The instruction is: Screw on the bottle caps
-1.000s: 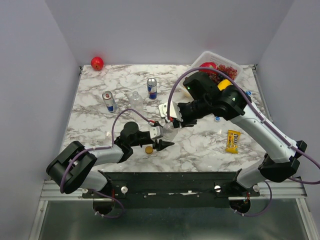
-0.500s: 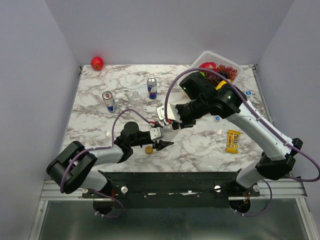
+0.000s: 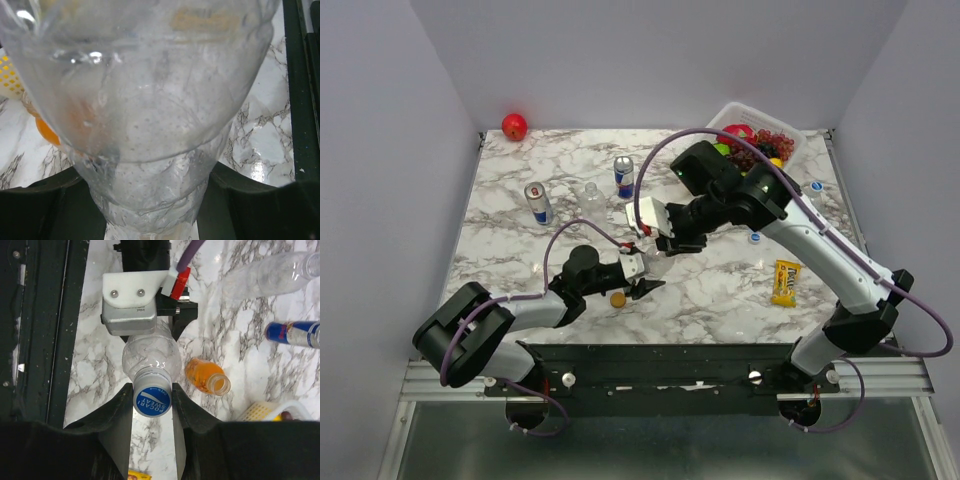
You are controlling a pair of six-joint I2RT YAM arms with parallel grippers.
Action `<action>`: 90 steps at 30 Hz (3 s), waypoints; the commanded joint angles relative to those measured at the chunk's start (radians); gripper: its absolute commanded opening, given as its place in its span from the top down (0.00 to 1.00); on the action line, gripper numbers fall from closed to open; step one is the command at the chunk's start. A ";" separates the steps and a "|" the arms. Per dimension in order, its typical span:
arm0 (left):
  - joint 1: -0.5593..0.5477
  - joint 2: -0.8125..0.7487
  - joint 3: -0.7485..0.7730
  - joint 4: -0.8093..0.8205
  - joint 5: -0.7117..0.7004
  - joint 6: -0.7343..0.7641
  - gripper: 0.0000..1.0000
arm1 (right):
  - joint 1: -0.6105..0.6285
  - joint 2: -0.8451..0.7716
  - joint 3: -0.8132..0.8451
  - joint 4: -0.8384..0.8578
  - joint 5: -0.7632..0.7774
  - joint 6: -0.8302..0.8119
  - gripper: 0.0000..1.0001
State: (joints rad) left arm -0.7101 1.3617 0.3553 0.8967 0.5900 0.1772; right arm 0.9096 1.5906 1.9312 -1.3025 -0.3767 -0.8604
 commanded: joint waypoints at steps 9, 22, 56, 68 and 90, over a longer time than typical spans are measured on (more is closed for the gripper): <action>-0.020 -0.012 0.020 0.185 -0.304 -0.201 1.00 | -0.006 0.129 -0.002 -0.090 0.183 0.550 0.78; -0.034 0.022 0.001 0.055 -0.288 -0.153 1.00 | -0.020 0.193 0.170 -0.133 0.217 0.595 0.38; 0.000 0.024 0.080 -0.050 0.107 -0.140 1.00 | -0.054 -0.173 -0.238 0.264 -0.155 -0.084 0.00; 0.005 0.020 0.099 -0.002 0.085 -0.286 1.00 | -0.052 -0.173 -0.262 0.203 -0.088 -0.097 0.00; 0.024 0.008 0.111 0.009 0.046 -0.331 1.00 | -0.067 -0.224 -0.285 0.002 0.073 0.062 0.14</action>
State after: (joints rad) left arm -0.6930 1.3911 0.4324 0.9009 0.6441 -0.1734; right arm 0.8543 1.3838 1.6455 -1.1938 -0.3367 -0.8776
